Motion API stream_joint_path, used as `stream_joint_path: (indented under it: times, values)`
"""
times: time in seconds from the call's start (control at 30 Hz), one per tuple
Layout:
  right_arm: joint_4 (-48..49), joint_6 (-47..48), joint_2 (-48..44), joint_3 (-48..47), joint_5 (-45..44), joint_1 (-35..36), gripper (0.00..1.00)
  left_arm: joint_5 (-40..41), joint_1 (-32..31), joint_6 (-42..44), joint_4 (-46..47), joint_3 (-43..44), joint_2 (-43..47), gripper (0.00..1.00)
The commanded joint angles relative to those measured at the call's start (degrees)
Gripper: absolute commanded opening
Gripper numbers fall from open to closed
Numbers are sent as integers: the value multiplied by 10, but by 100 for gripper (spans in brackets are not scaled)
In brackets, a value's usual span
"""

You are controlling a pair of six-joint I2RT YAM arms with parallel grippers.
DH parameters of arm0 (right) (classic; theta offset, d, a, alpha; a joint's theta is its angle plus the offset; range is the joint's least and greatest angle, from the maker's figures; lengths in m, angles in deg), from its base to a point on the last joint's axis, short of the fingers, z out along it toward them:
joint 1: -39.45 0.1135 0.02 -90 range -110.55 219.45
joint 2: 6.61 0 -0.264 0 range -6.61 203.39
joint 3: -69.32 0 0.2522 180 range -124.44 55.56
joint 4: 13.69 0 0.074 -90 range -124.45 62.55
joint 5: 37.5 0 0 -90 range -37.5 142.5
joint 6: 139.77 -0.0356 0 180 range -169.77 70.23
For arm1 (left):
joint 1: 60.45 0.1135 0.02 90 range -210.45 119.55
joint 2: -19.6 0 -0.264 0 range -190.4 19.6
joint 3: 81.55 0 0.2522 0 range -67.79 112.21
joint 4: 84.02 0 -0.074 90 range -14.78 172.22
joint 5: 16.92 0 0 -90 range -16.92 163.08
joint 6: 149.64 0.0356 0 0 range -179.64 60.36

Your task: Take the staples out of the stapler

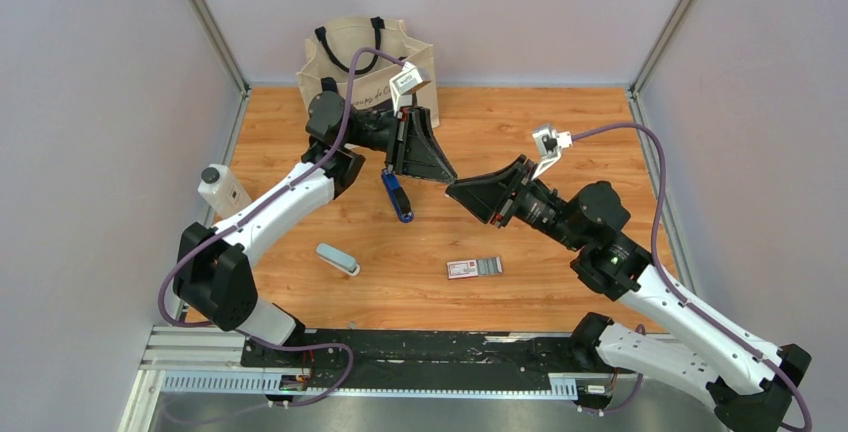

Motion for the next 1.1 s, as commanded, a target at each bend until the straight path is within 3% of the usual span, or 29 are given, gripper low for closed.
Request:
stream_joint_path:
  times: [0.0, 0.1, 0.2, 0.33, 0.43, 0.47, 0.57, 0.77, 1.07]
  values:
    - [1, -6, -1, 4, 0, -2, 16, 1, -5, 52, -37, 4, 24, 42]
    - [-34, -1, -7, 10, -7, -3, 14, 7, -1, 80, -80, 16, 24, 46]
    - [-69, 7, -16, 21, -19, -4, 13, 15, 8, 104, -111, 24, 22, 62]
    - [-125, 15, -32, 35, -38, -5, 13, 35, 28, 173, -196, 34, 29, 66]
    - [-164, 26, -42, 39, -50, -7, 14, 97, 48, 384, -475, 93, 34, 68]
    - [-179, 29, -44, 40, -52, -7, 14, 150, 52, 517, -639, 117, 31, 68]
    - [-214, 36, -46, 43, -68, -8, 14, 259, 57, 642, -790, 168, 21, 70]
    - [-303, 52, -7, 44, -153, -8, 16, 397, 59, 791, -930, 177, 4, 70]
    - [-368, 57, 126, 65, -242, -8, 13, 499, 59, 933, -989, 74, 39, 70]
